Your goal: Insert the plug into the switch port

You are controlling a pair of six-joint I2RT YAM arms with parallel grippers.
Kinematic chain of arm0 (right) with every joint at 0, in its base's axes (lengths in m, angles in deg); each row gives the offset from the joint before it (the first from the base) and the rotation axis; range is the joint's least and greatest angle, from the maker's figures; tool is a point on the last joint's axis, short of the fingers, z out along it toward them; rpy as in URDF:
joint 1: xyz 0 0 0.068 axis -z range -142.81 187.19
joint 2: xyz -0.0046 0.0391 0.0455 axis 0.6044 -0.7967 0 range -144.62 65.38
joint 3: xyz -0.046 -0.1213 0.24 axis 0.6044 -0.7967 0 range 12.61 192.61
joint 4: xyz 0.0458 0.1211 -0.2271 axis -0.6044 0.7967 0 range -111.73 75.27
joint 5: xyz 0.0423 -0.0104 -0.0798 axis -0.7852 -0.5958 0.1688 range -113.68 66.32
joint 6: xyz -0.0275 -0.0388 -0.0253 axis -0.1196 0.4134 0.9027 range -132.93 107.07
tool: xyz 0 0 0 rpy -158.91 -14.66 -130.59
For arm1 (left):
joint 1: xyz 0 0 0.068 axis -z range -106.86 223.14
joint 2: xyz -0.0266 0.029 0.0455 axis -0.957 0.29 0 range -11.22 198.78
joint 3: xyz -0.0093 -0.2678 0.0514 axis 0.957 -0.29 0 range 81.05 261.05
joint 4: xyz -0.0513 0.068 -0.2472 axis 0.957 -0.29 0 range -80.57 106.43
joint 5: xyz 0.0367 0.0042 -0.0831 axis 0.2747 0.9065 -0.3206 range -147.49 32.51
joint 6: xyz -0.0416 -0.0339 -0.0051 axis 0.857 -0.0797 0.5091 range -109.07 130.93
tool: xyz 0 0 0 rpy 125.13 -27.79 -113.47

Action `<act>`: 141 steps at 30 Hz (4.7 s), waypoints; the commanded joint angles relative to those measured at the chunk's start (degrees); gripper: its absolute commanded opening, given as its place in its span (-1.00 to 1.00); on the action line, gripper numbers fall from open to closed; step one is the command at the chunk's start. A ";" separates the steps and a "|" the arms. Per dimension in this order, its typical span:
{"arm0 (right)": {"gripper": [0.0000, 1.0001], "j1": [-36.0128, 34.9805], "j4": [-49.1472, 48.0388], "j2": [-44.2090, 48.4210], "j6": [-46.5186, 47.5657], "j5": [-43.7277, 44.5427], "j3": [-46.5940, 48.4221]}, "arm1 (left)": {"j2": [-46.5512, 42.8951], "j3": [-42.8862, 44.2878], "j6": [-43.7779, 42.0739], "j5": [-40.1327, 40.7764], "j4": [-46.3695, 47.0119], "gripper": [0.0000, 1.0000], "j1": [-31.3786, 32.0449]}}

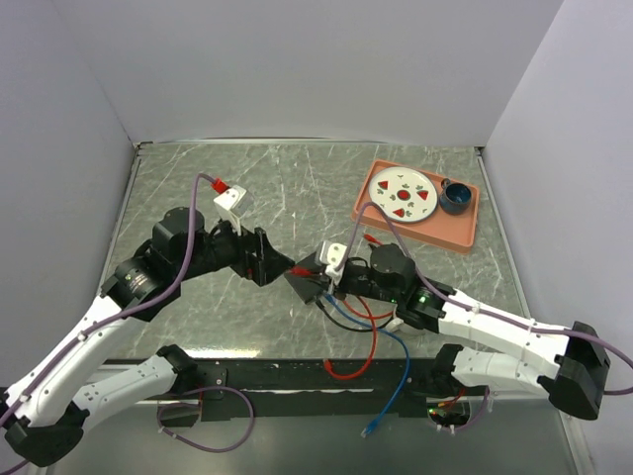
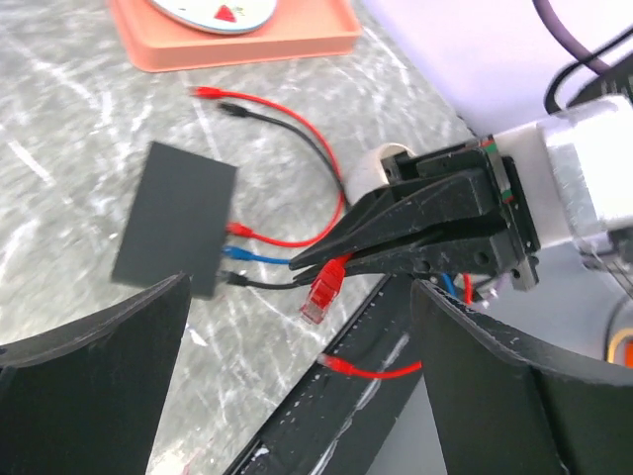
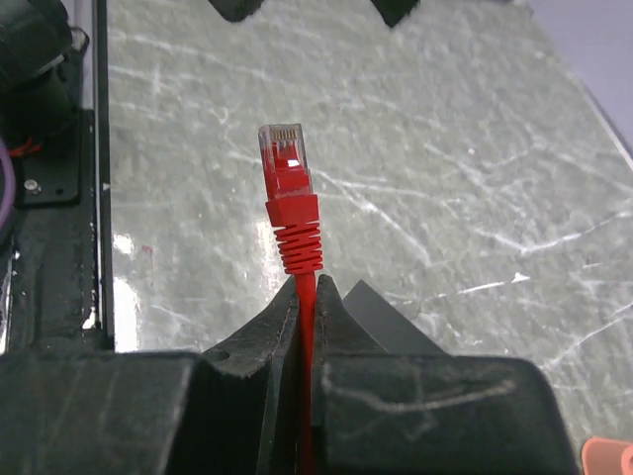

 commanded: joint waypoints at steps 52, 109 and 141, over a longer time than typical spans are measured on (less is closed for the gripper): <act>-1.00 17.91 -84.72 -25.48 -101.49 -69.91 11.74 | -3.23 -8.03 -9.25 -23.69 22.78 0.48 0.97; 0.54 -5.28 17.06 4.76 -9.04 24.83 14.90 | 9.43 2.51 10.70 -8.58 7.05 -0.99 0.97; -0.32 -7.41 9.94 1.33 -8.07 21.06 12.70 | 8.91 1.02 13.96 -11.38 8.55 -0.99 0.97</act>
